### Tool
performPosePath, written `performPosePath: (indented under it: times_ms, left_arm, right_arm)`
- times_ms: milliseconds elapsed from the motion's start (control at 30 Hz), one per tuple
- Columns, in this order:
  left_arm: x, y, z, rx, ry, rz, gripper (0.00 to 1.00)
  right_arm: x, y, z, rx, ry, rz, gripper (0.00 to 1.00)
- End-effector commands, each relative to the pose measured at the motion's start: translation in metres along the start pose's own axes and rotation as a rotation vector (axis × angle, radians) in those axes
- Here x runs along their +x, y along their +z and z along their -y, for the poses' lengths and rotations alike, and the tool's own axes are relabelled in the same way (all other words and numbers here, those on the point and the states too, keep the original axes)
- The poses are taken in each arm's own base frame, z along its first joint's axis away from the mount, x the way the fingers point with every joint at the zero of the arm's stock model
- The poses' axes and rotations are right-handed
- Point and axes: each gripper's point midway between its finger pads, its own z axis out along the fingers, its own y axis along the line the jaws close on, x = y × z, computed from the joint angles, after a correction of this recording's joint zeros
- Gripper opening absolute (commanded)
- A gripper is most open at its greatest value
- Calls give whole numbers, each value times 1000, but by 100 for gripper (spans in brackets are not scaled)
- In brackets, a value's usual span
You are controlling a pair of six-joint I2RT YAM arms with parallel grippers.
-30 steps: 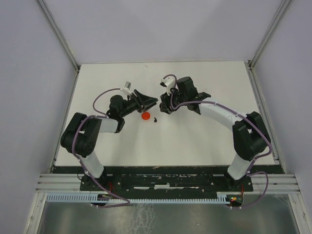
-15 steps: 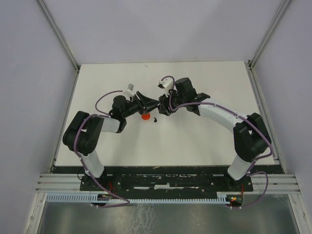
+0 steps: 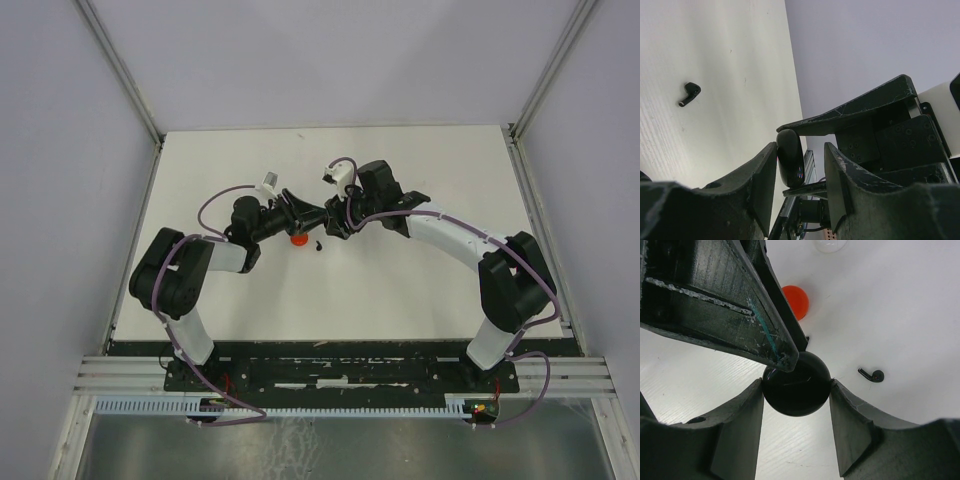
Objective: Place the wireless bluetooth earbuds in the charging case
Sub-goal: Pick up the charging case at the center of the board.
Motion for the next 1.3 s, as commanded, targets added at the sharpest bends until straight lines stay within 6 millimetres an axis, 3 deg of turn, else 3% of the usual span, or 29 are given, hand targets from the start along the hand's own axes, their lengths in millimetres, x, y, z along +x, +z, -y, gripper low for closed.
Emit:
performPosePath:
  times_ms: [0,667,1267]
  left_arm:
    - [2,2,23,95,86,-38,48]
    - [13,2,22,105,114,-116,45]
    - [20,5,23,117,118,-148,35]
  right_arm:
    - [-32,-12,-3,2,-51,85,31]
    - [-33,-11,-2,8,-57,84,31]
    - [-38,-12,-1,10,-60,95,31]
